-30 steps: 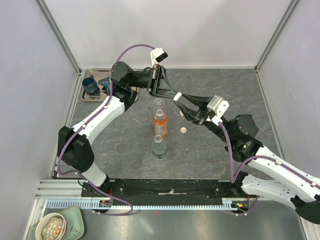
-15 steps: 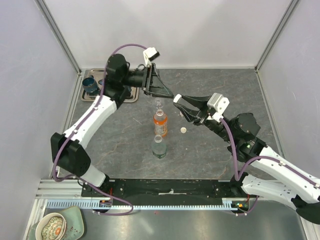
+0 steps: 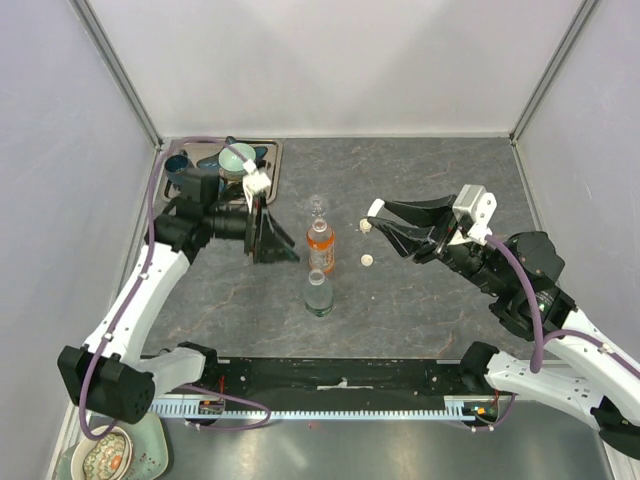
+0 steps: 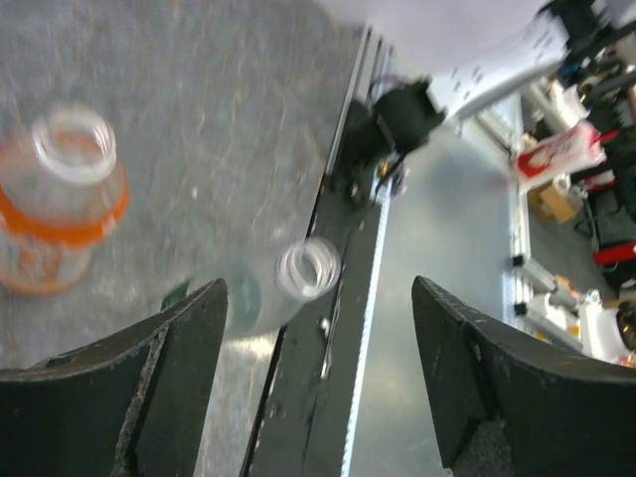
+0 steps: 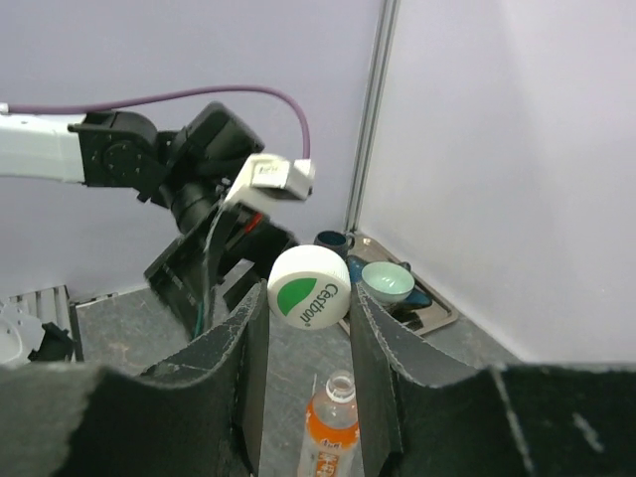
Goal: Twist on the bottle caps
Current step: Adjust the plastic bottle at the center of the board.
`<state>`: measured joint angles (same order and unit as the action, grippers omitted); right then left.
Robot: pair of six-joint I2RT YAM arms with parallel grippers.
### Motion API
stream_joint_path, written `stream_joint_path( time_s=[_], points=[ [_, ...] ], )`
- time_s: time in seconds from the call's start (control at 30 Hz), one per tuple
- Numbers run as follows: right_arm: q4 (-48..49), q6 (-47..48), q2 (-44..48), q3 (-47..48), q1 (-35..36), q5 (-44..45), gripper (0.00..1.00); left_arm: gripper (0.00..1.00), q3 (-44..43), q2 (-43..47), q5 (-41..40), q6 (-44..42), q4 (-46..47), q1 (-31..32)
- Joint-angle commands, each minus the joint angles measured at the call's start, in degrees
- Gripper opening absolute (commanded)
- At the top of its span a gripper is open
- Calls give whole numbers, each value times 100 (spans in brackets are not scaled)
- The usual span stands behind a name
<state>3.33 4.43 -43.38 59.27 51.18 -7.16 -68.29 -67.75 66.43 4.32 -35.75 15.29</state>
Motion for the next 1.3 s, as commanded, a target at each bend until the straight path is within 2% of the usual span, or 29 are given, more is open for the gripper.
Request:
stream_joint_path(
  time_s=[0.0,0.2,0.27,0.47,0.97,1.0,1.1,1.13,1.23,1.27],
  points=[
    [-325,-293,66,226,33,30,27,82,1157,550,-140,-2039,-425,71],
    [-325,-355,101,296,24,83,29,83,1441,605,106,-2471,-135,220],
    [-325,-355,84,296,33,83,29,91,1520,543,63,-2392,58,273],
    [-272,-381,57,270,41,101,29,99,1503,306,-341,-2268,613,527],
    [-298,-293,4,331,33,311,29,99,1169,-335,-1053,-2532,745,1371],
    [-307,-293,13,331,33,329,29,98,1152,-371,-1097,-2550,753,1467],
    [-298,-302,31,340,33,399,29,88,1038,-520,-1334,-2550,753,1678],
    [-307,-302,40,340,33,408,29,78,1002,-607,-1544,-2550,745,1731],
    [-316,-337,101,349,33,487,28,62,853,-757,-2000,-2489,701,1986],
    [-324,-337,110,358,33,513,28,60,774,-784,-2090,-2506,666,2074]
  ],
)
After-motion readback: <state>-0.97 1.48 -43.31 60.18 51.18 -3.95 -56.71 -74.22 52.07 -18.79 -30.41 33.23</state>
